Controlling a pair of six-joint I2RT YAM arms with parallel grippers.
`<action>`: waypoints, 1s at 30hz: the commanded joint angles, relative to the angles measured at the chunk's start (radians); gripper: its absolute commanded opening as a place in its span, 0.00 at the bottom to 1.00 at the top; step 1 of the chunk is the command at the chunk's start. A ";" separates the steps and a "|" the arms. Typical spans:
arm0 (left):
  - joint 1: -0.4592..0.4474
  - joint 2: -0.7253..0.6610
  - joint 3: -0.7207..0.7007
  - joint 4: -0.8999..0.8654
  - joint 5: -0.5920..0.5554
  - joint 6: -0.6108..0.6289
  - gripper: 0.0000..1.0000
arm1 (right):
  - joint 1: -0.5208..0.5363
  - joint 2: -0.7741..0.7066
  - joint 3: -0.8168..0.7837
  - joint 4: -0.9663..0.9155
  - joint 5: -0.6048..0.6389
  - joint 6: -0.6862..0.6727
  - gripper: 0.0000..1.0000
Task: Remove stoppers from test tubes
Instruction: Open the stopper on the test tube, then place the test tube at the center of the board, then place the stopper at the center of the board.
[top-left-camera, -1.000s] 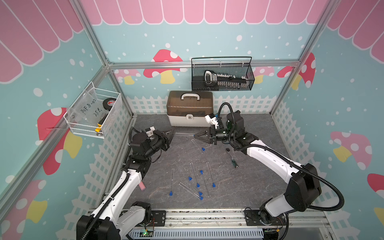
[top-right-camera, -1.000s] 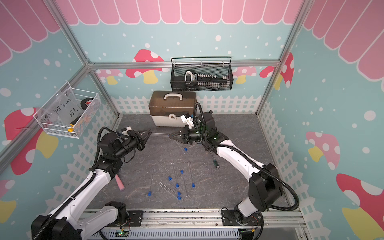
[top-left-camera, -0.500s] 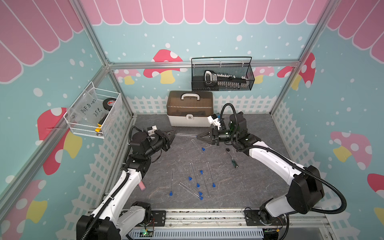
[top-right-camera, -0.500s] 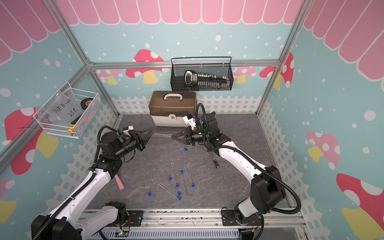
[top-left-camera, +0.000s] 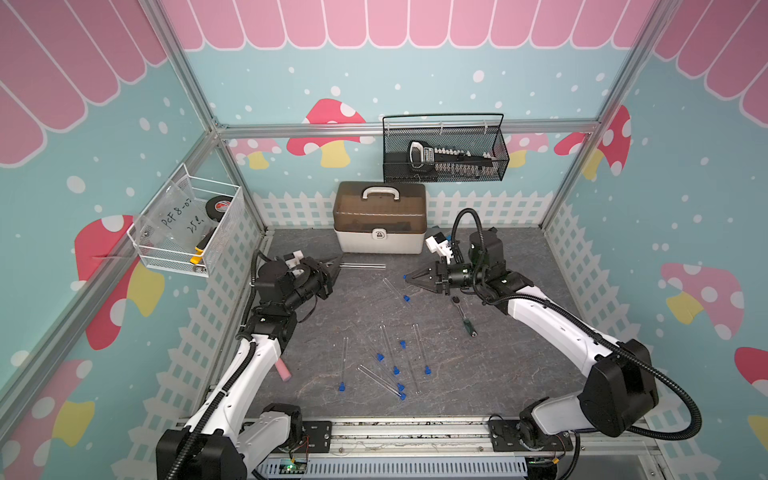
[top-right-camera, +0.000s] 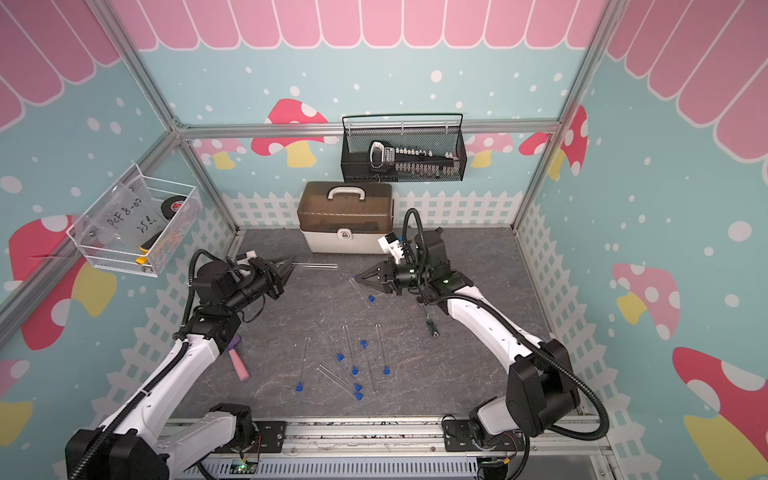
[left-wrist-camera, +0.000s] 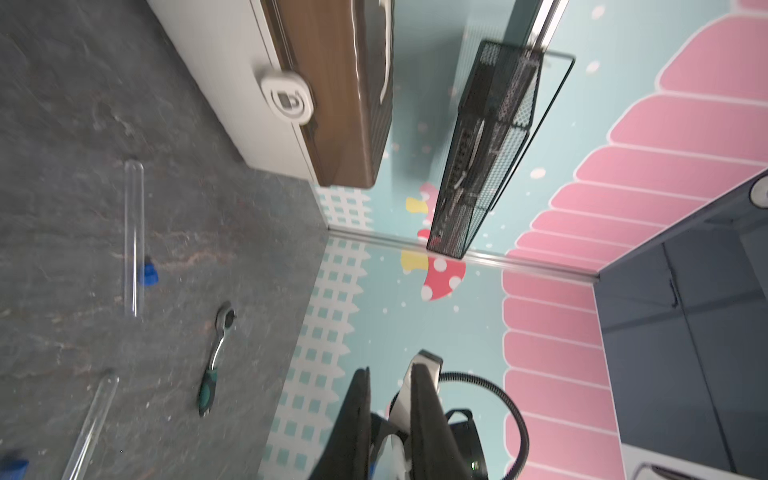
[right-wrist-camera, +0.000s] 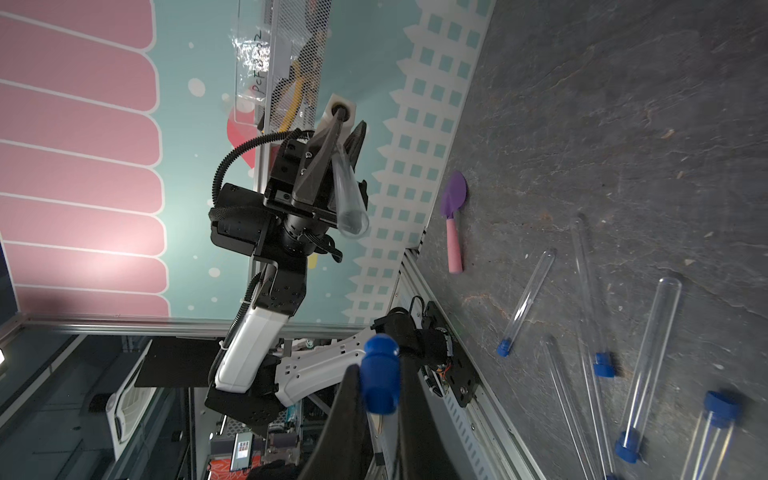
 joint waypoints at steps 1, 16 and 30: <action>0.007 -0.005 0.011 0.017 -0.052 -0.011 0.00 | -0.003 -0.027 -0.012 -0.019 -0.023 -0.020 0.00; -0.008 0.162 -0.042 -0.253 -0.035 0.307 0.00 | -0.001 0.162 0.078 -0.360 0.113 -0.303 0.00; -0.001 0.752 0.354 -0.411 0.054 0.656 0.00 | 0.072 0.552 0.381 -0.609 0.245 -0.497 0.00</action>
